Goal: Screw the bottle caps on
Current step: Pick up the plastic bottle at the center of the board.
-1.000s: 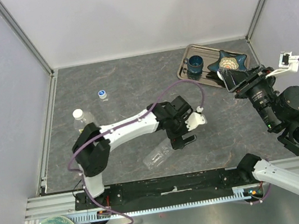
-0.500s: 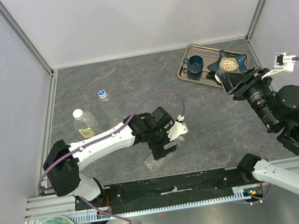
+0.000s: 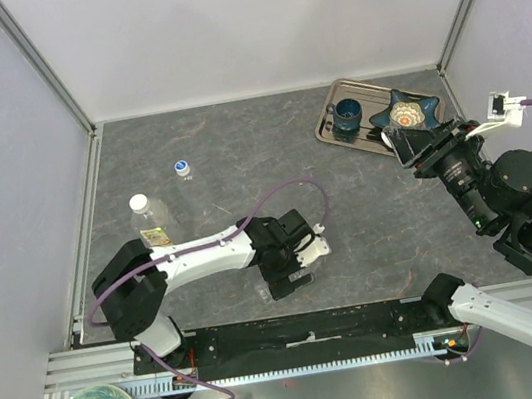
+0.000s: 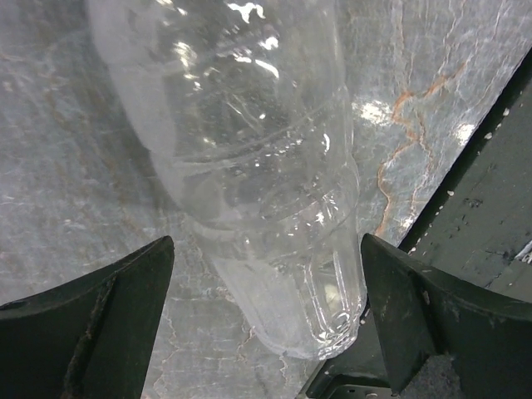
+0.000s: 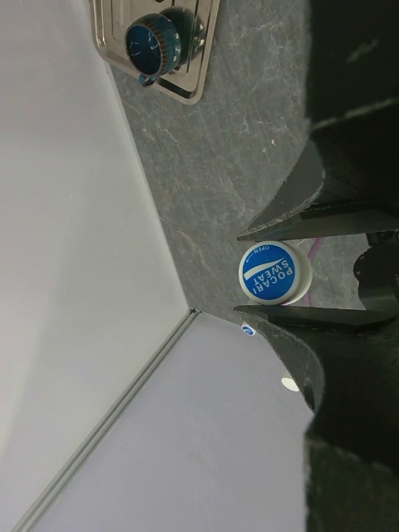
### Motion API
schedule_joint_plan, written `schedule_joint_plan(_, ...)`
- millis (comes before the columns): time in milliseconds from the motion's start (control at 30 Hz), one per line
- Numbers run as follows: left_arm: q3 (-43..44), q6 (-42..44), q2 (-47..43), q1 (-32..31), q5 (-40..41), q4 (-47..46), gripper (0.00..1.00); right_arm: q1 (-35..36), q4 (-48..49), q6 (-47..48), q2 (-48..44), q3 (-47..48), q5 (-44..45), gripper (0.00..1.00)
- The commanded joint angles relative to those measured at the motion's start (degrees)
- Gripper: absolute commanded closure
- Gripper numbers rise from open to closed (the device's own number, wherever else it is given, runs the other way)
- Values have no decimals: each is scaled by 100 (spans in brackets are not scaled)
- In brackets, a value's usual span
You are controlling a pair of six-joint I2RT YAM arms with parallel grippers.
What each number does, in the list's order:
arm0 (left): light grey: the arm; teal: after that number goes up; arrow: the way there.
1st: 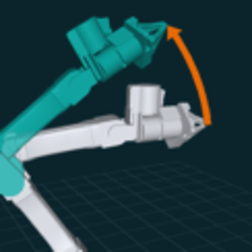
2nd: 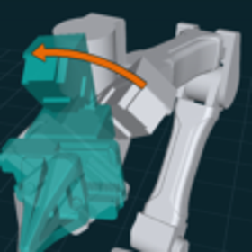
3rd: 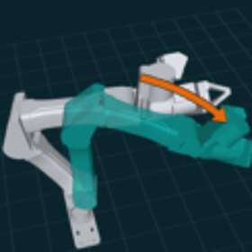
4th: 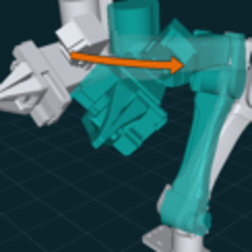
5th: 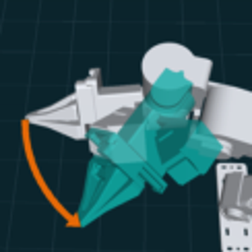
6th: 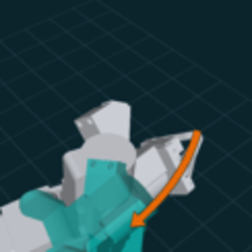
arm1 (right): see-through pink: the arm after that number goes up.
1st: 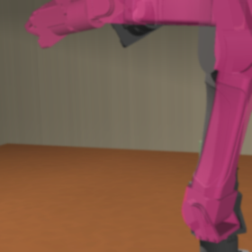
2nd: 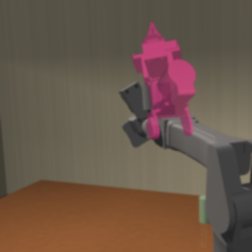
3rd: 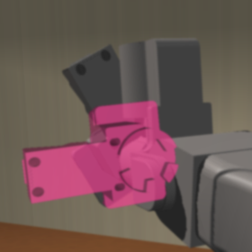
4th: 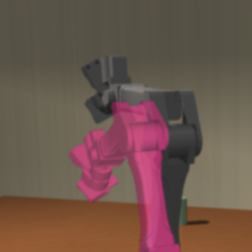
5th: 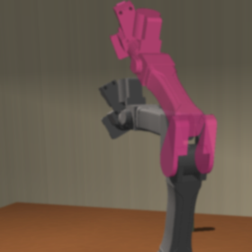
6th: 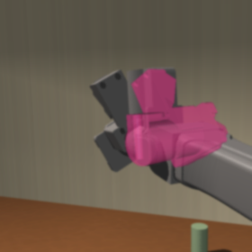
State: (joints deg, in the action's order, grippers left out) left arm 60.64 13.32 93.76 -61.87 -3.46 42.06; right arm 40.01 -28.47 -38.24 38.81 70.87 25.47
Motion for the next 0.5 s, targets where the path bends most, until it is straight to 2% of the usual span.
schedule_joint_plan(0,-245,-76,73,-98,-75,-347,1,16,-18,1,48,304,-25,74)
schedule_joint_plan(400,-220,118,354,-115,-251,-427,1,7,-1,-26,-101,164,1,75)
schedule_joint_plan(467,-185,118,389,-115,-260,-401,3,16,17,-17,-110,155,-16,75)
